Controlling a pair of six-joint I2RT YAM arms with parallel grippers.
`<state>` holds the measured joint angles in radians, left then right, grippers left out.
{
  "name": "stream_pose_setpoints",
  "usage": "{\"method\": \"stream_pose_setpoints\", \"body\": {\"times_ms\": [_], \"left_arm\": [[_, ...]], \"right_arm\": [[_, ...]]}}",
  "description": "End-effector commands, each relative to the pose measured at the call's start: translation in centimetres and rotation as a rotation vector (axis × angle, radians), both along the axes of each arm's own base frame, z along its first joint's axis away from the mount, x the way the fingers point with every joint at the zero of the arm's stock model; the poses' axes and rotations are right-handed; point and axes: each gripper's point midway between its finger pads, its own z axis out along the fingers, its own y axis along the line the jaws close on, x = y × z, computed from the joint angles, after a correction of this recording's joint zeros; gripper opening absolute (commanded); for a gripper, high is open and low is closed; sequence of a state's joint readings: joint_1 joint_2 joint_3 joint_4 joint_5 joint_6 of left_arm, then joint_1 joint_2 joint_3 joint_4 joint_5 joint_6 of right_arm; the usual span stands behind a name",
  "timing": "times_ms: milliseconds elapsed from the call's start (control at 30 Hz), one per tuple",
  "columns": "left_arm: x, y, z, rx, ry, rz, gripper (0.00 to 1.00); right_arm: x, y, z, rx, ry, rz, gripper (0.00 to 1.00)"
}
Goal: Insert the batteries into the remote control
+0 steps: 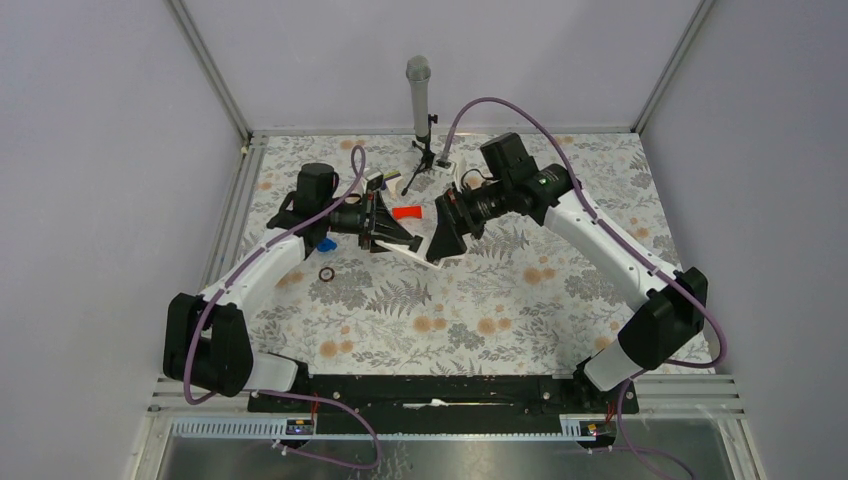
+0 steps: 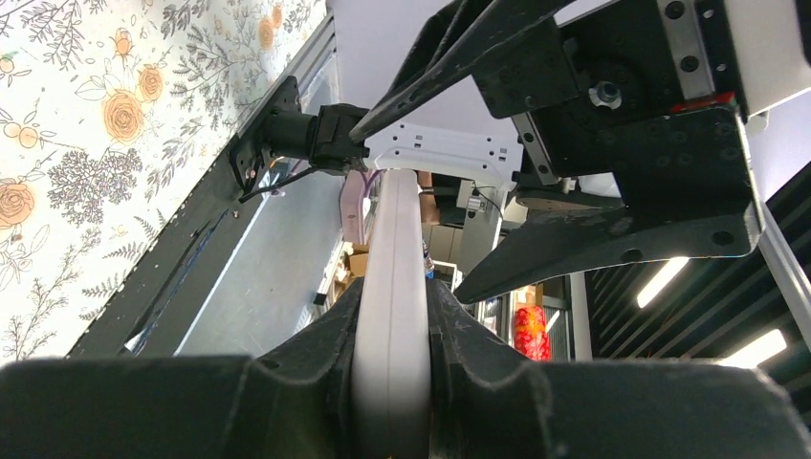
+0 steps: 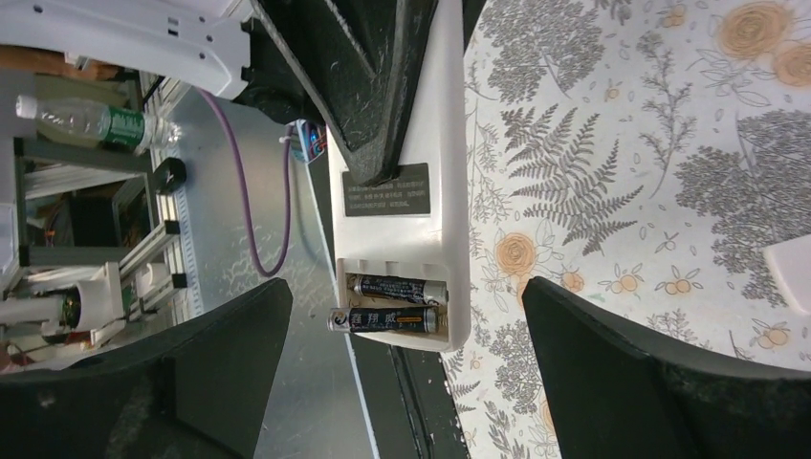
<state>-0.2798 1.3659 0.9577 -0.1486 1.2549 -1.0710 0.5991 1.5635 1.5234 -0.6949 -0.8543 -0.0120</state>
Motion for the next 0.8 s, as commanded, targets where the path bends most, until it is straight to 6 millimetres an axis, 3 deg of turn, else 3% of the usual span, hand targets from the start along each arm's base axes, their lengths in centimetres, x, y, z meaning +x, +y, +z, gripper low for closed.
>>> {"method": "stream_pose_setpoints", "body": {"times_ms": [0, 167, 367, 600, 767], "left_arm": [[-0.9, 0.0, 1.8, -0.037, -0.081, -0.064, 0.0], [-0.6, -0.1, 1.6, -0.033, -0.068, -0.061, 0.0], [-0.3, -0.1, 1.2, -0.026, -0.048, -0.059, 0.0], [-0.2, -0.2, 1.3, -0.023, -0.042, -0.058, 0.0], [-0.2, -0.1, 1.4, -0.022, -0.041, -0.055, 0.0]], "right_arm": [[-2.3, 0.3, 1.2, 0.063, -0.035, 0.107, 1.0], [-2.6, 0.4, 0.9, 0.06, -0.032, 0.125, 0.99], [-2.9, 0.4, 0.7, 0.066, -0.028, 0.134, 0.83], [-3.6, 0.3, 0.3, 0.052, -0.052, 0.149, 0.83], [-3.4, 0.4, -0.1, 0.035, -0.061, 0.143, 0.72]]}}
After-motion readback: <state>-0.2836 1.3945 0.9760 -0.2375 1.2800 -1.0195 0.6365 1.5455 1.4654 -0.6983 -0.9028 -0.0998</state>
